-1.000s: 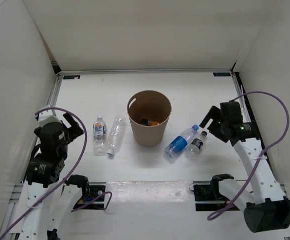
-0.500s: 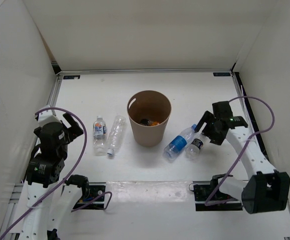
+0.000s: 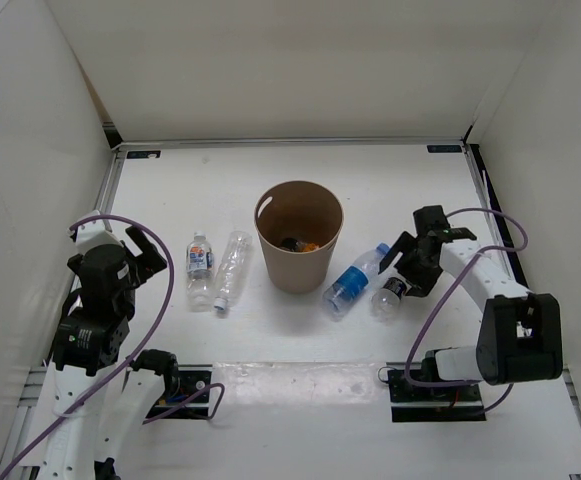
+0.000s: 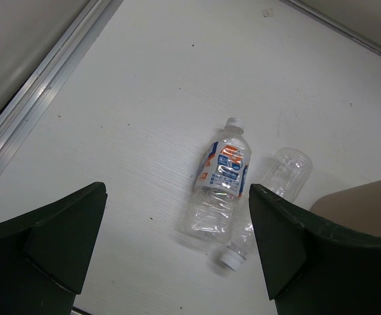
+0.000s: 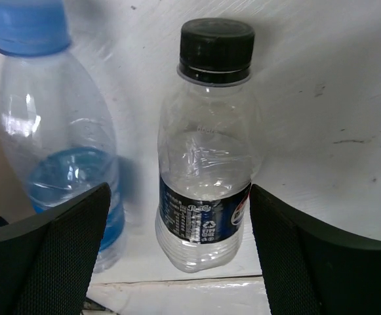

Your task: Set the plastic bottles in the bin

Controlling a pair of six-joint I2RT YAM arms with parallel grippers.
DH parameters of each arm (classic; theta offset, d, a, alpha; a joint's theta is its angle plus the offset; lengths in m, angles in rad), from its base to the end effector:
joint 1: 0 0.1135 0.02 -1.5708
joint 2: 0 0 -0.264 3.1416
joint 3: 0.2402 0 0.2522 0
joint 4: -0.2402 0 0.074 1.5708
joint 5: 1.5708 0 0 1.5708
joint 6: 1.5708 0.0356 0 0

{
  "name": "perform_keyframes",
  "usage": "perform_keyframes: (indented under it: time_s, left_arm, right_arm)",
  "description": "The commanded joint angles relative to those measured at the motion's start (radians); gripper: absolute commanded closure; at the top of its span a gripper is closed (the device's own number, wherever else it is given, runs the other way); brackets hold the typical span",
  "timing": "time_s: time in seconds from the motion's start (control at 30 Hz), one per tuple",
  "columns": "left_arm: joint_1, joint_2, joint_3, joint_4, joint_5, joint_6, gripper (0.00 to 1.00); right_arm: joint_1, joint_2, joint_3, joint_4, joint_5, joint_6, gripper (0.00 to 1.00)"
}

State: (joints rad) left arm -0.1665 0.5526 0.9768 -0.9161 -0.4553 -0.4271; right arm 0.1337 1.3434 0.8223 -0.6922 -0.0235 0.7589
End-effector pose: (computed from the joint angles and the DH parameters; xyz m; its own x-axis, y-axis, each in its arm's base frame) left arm 0.0886 0.0010 0.3575 -0.3273 -0.3222 -0.8883 -0.4053 0.8970 -0.1761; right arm 0.2389 0.0330 0.1981 -0.7710 0.5904 -0.2388 0.5363 0.8040 0.2568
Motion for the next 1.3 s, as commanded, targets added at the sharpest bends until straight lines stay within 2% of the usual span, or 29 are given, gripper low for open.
perform_keyframes:
  time_s: [0.0,0.27,0.43,0.77,1.07,1.27]
  left_arm:
    - [0.004,-0.008,0.017,0.002,0.0,0.004,0.0]
    - [0.002,-0.006,0.019,-0.001,0.003,0.004,0.0]
    - [0.004,-0.003,0.016,0.002,0.001,0.005,0.0]
    - [0.004,0.0,0.019,-0.001,0.004,0.005,0.0]
    - [0.002,0.0,0.019,-0.001,0.001,0.005,0.0]
    - [0.002,-0.003,0.016,-0.001,0.001,0.008,0.0]
  right_arm:
    - [0.018,0.005,0.014,0.017,-0.004,0.069,0.12]
    - [0.07,-0.038,-0.028,0.008,-0.001,0.202,0.15]
    - [0.084,-0.096,-0.092,0.082,-0.042,0.279,0.16]
    - [0.035,-0.113,-0.135,0.089,-0.079,0.368,0.16]
    - [0.107,-0.055,-0.109,0.091,-0.026,0.427,0.18]
    - [0.093,0.039,-0.163,0.175,-0.093,0.445,0.24]
